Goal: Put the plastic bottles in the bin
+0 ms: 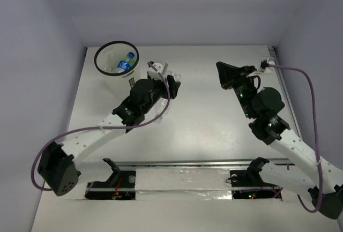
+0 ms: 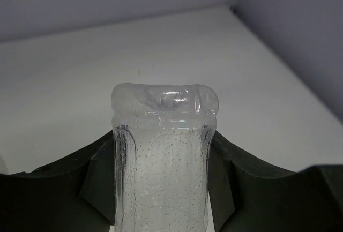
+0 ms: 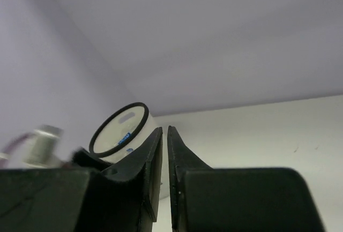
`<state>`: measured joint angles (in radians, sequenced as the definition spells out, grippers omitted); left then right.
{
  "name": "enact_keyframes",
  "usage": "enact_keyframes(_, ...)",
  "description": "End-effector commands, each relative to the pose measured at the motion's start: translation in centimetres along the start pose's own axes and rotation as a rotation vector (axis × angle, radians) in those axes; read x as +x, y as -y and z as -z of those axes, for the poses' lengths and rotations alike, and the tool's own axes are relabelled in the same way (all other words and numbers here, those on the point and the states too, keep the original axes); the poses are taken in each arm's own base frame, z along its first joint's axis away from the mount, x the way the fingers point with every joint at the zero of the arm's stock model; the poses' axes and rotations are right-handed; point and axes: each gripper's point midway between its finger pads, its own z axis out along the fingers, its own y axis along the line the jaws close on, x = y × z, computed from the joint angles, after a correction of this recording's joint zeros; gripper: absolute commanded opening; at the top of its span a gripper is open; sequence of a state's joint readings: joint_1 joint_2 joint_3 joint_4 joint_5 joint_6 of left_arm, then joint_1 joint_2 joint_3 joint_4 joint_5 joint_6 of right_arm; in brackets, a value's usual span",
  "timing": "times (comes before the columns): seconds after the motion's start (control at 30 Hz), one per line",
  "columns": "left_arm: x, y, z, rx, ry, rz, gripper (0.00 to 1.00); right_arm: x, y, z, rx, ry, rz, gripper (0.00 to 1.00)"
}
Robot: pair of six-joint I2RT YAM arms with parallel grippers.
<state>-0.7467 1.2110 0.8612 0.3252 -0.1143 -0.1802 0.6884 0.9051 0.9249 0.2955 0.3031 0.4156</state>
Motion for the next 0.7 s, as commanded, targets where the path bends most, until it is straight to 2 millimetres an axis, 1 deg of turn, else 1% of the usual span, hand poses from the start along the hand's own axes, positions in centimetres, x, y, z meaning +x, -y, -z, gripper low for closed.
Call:
enact_keyframes(0.0, -9.8, 0.6, 2.1, -0.026, 0.249, 0.105, 0.35, 0.6, 2.2, 1.0, 0.067, 0.068, -0.073, 0.13)
enact_keyframes(0.03, -11.5, -0.2, 2.4, -0.067, 0.292, 0.116, 0.35, 1.2, 2.5, 1.2, 0.069, 0.057, -0.073, 0.14)
enact_keyframes(0.07, -14.3, -0.5, 2.9, -0.09, 0.35, 0.125, 0.35, 2.5, 3.2, 1.3, 0.083, 0.028, -0.06, 0.13)
enact_keyframes(0.1, -15.6, -0.8, 3.1, -0.115, 0.374, 0.131, 0.35, 3.4, 3.6, 1.4, 0.09, 0.009, -0.053, 0.13)
enact_keyframes(0.13, -17.2, -1.7, 3.4, -0.157, 0.407, 0.137, 0.35, 4.1, 4.0, 1.4, 0.1, -0.004, -0.052, 0.14)
enact_keyframes(0.17, -18.4, -2.2, 3.6, -0.173, 0.429, 0.133, 0.35, 4.5, 4.3, 1.5, 0.11, -0.005, -0.057, 0.14)
enact_keyframes(0.2, -21.0, -3.5, 4.0, -0.205, 0.483, 0.14, 0.35, 5.8, 5.2, 1.9, 0.128, -0.022, -0.056, 0.14)
enact_keyframes(0.23, -22.2, -4.1, 4.1, -0.201, 0.506, 0.144, 0.35, 6.2, 5.5, 2.0, 0.136, -0.024, -0.064, 0.14)
enact_keyframes(0.27, -24.1, -4.6, 4.1, -0.197, 0.543, 0.172, 0.35, 6.3, 5.6, 2.1, 0.134, -0.017, -0.068, 0.14)
enact_keyframes(0.3, -25.4, -7.0, 4.5, -0.238, 0.572, 0.177, 0.35, 6.9, 5.9, 2.3, 0.138, -0.026, -0.068, 0.14)
enact_keyframes(0.4, -28.2, -9.6, 4.3, -0.278, 0.626, 0.189, 0.35, 7.2, 5.9, 2.3, 0.126, -0.024, -0.071, 0.14)
enact_keyframes(0.43, -29.2, -11.3, 4.7, -0.322, 0.651, 0.18, 0.35, 7.8, 6.1, 2.2, 0.129, -0.034, -0.069, 0.14)
enact_keyframes(0.5, -30.6, -12.8, 4.5, -0.371, 0.676, 0.134, 0.35, 8.0, 6.0, 2.1, 0.124, -0.032, -0.072, 0.14)
enact_keyframes(0.53, -31.2, -14.2, 4.8, -0.421, 0.691, 0.118, 0.35, 8.3, 6.1, 2.1, 0.123, -0.039, -0.07, 0.14)
enact_keyframes(0.57, -31.7, -14.9, 4.9, -0.453, 0.703, 0.103, 0.35, 8.5, 6.1, 1.9, 0.121, -0.043, -0.071, 0.14)
enact_keyframes(0.6, -32.2, -15.8, 4.6, -0.491, 0.703, 0.068, 0.35, 8.7, 6.1, 1.8, 0.122, -0.045, -0.07, 0.14)
enact_keyframes(0.67, -32.7, -17.9, 5.1, -0.58, 0.722, 0.039, 0.35, 9.0, 6.0, 1.7, 0.111, -0.05, -0.075, 0.14)
